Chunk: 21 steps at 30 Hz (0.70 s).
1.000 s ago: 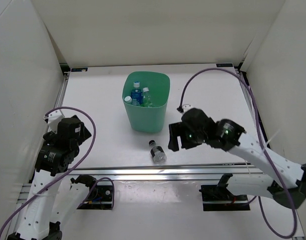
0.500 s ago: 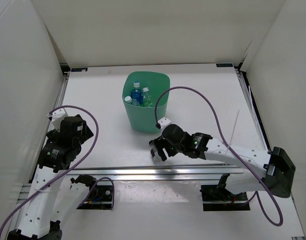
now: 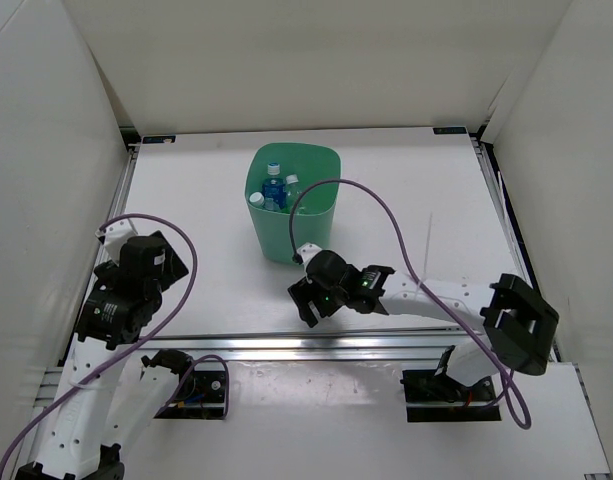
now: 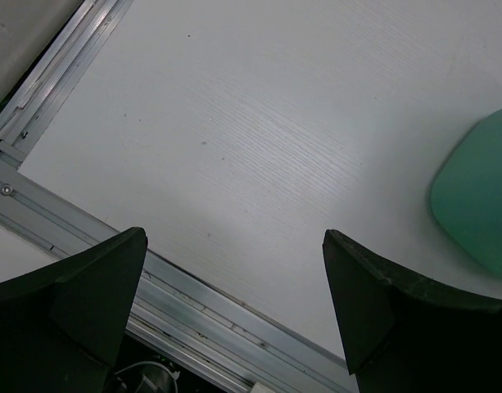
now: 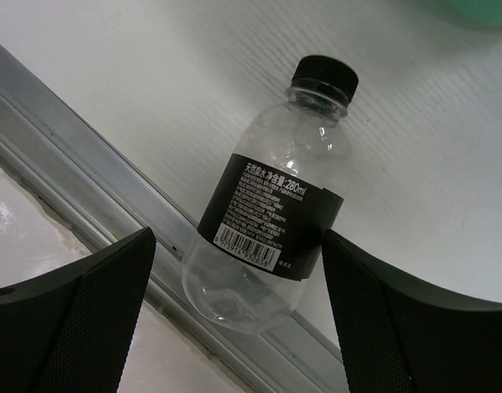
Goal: Put the plastic bottles in the bin
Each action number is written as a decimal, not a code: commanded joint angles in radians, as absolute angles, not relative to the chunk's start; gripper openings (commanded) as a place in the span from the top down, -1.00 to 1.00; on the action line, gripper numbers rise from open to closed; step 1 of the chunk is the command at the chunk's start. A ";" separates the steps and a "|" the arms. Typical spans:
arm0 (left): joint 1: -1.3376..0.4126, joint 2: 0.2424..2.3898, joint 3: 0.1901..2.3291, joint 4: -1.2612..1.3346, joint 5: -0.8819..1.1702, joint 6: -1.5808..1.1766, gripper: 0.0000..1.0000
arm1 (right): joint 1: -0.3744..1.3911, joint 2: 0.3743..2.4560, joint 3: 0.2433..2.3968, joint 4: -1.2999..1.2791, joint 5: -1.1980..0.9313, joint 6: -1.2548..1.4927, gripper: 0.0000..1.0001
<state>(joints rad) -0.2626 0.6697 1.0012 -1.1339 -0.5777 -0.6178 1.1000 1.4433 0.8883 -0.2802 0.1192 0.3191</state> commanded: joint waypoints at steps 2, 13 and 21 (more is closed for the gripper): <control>-0.258 0.655 0.996 -1.123 -0.569 -0.612 -0.99 | 1.104 1.486 0.922 -0.230 0.077 0.311 -0.72; -0.258 0.646 0.996 -1.123 -0.569 -0.612 -0.99 | 1.055 1.563 0.956 -0.311 0.020 0.321 0.19; -0.258 0.646 0.996 -1.123 -0.587 -0.621 -0.99 | 1.055 1.473 1.005 -0.426 0.020 0.321 0.73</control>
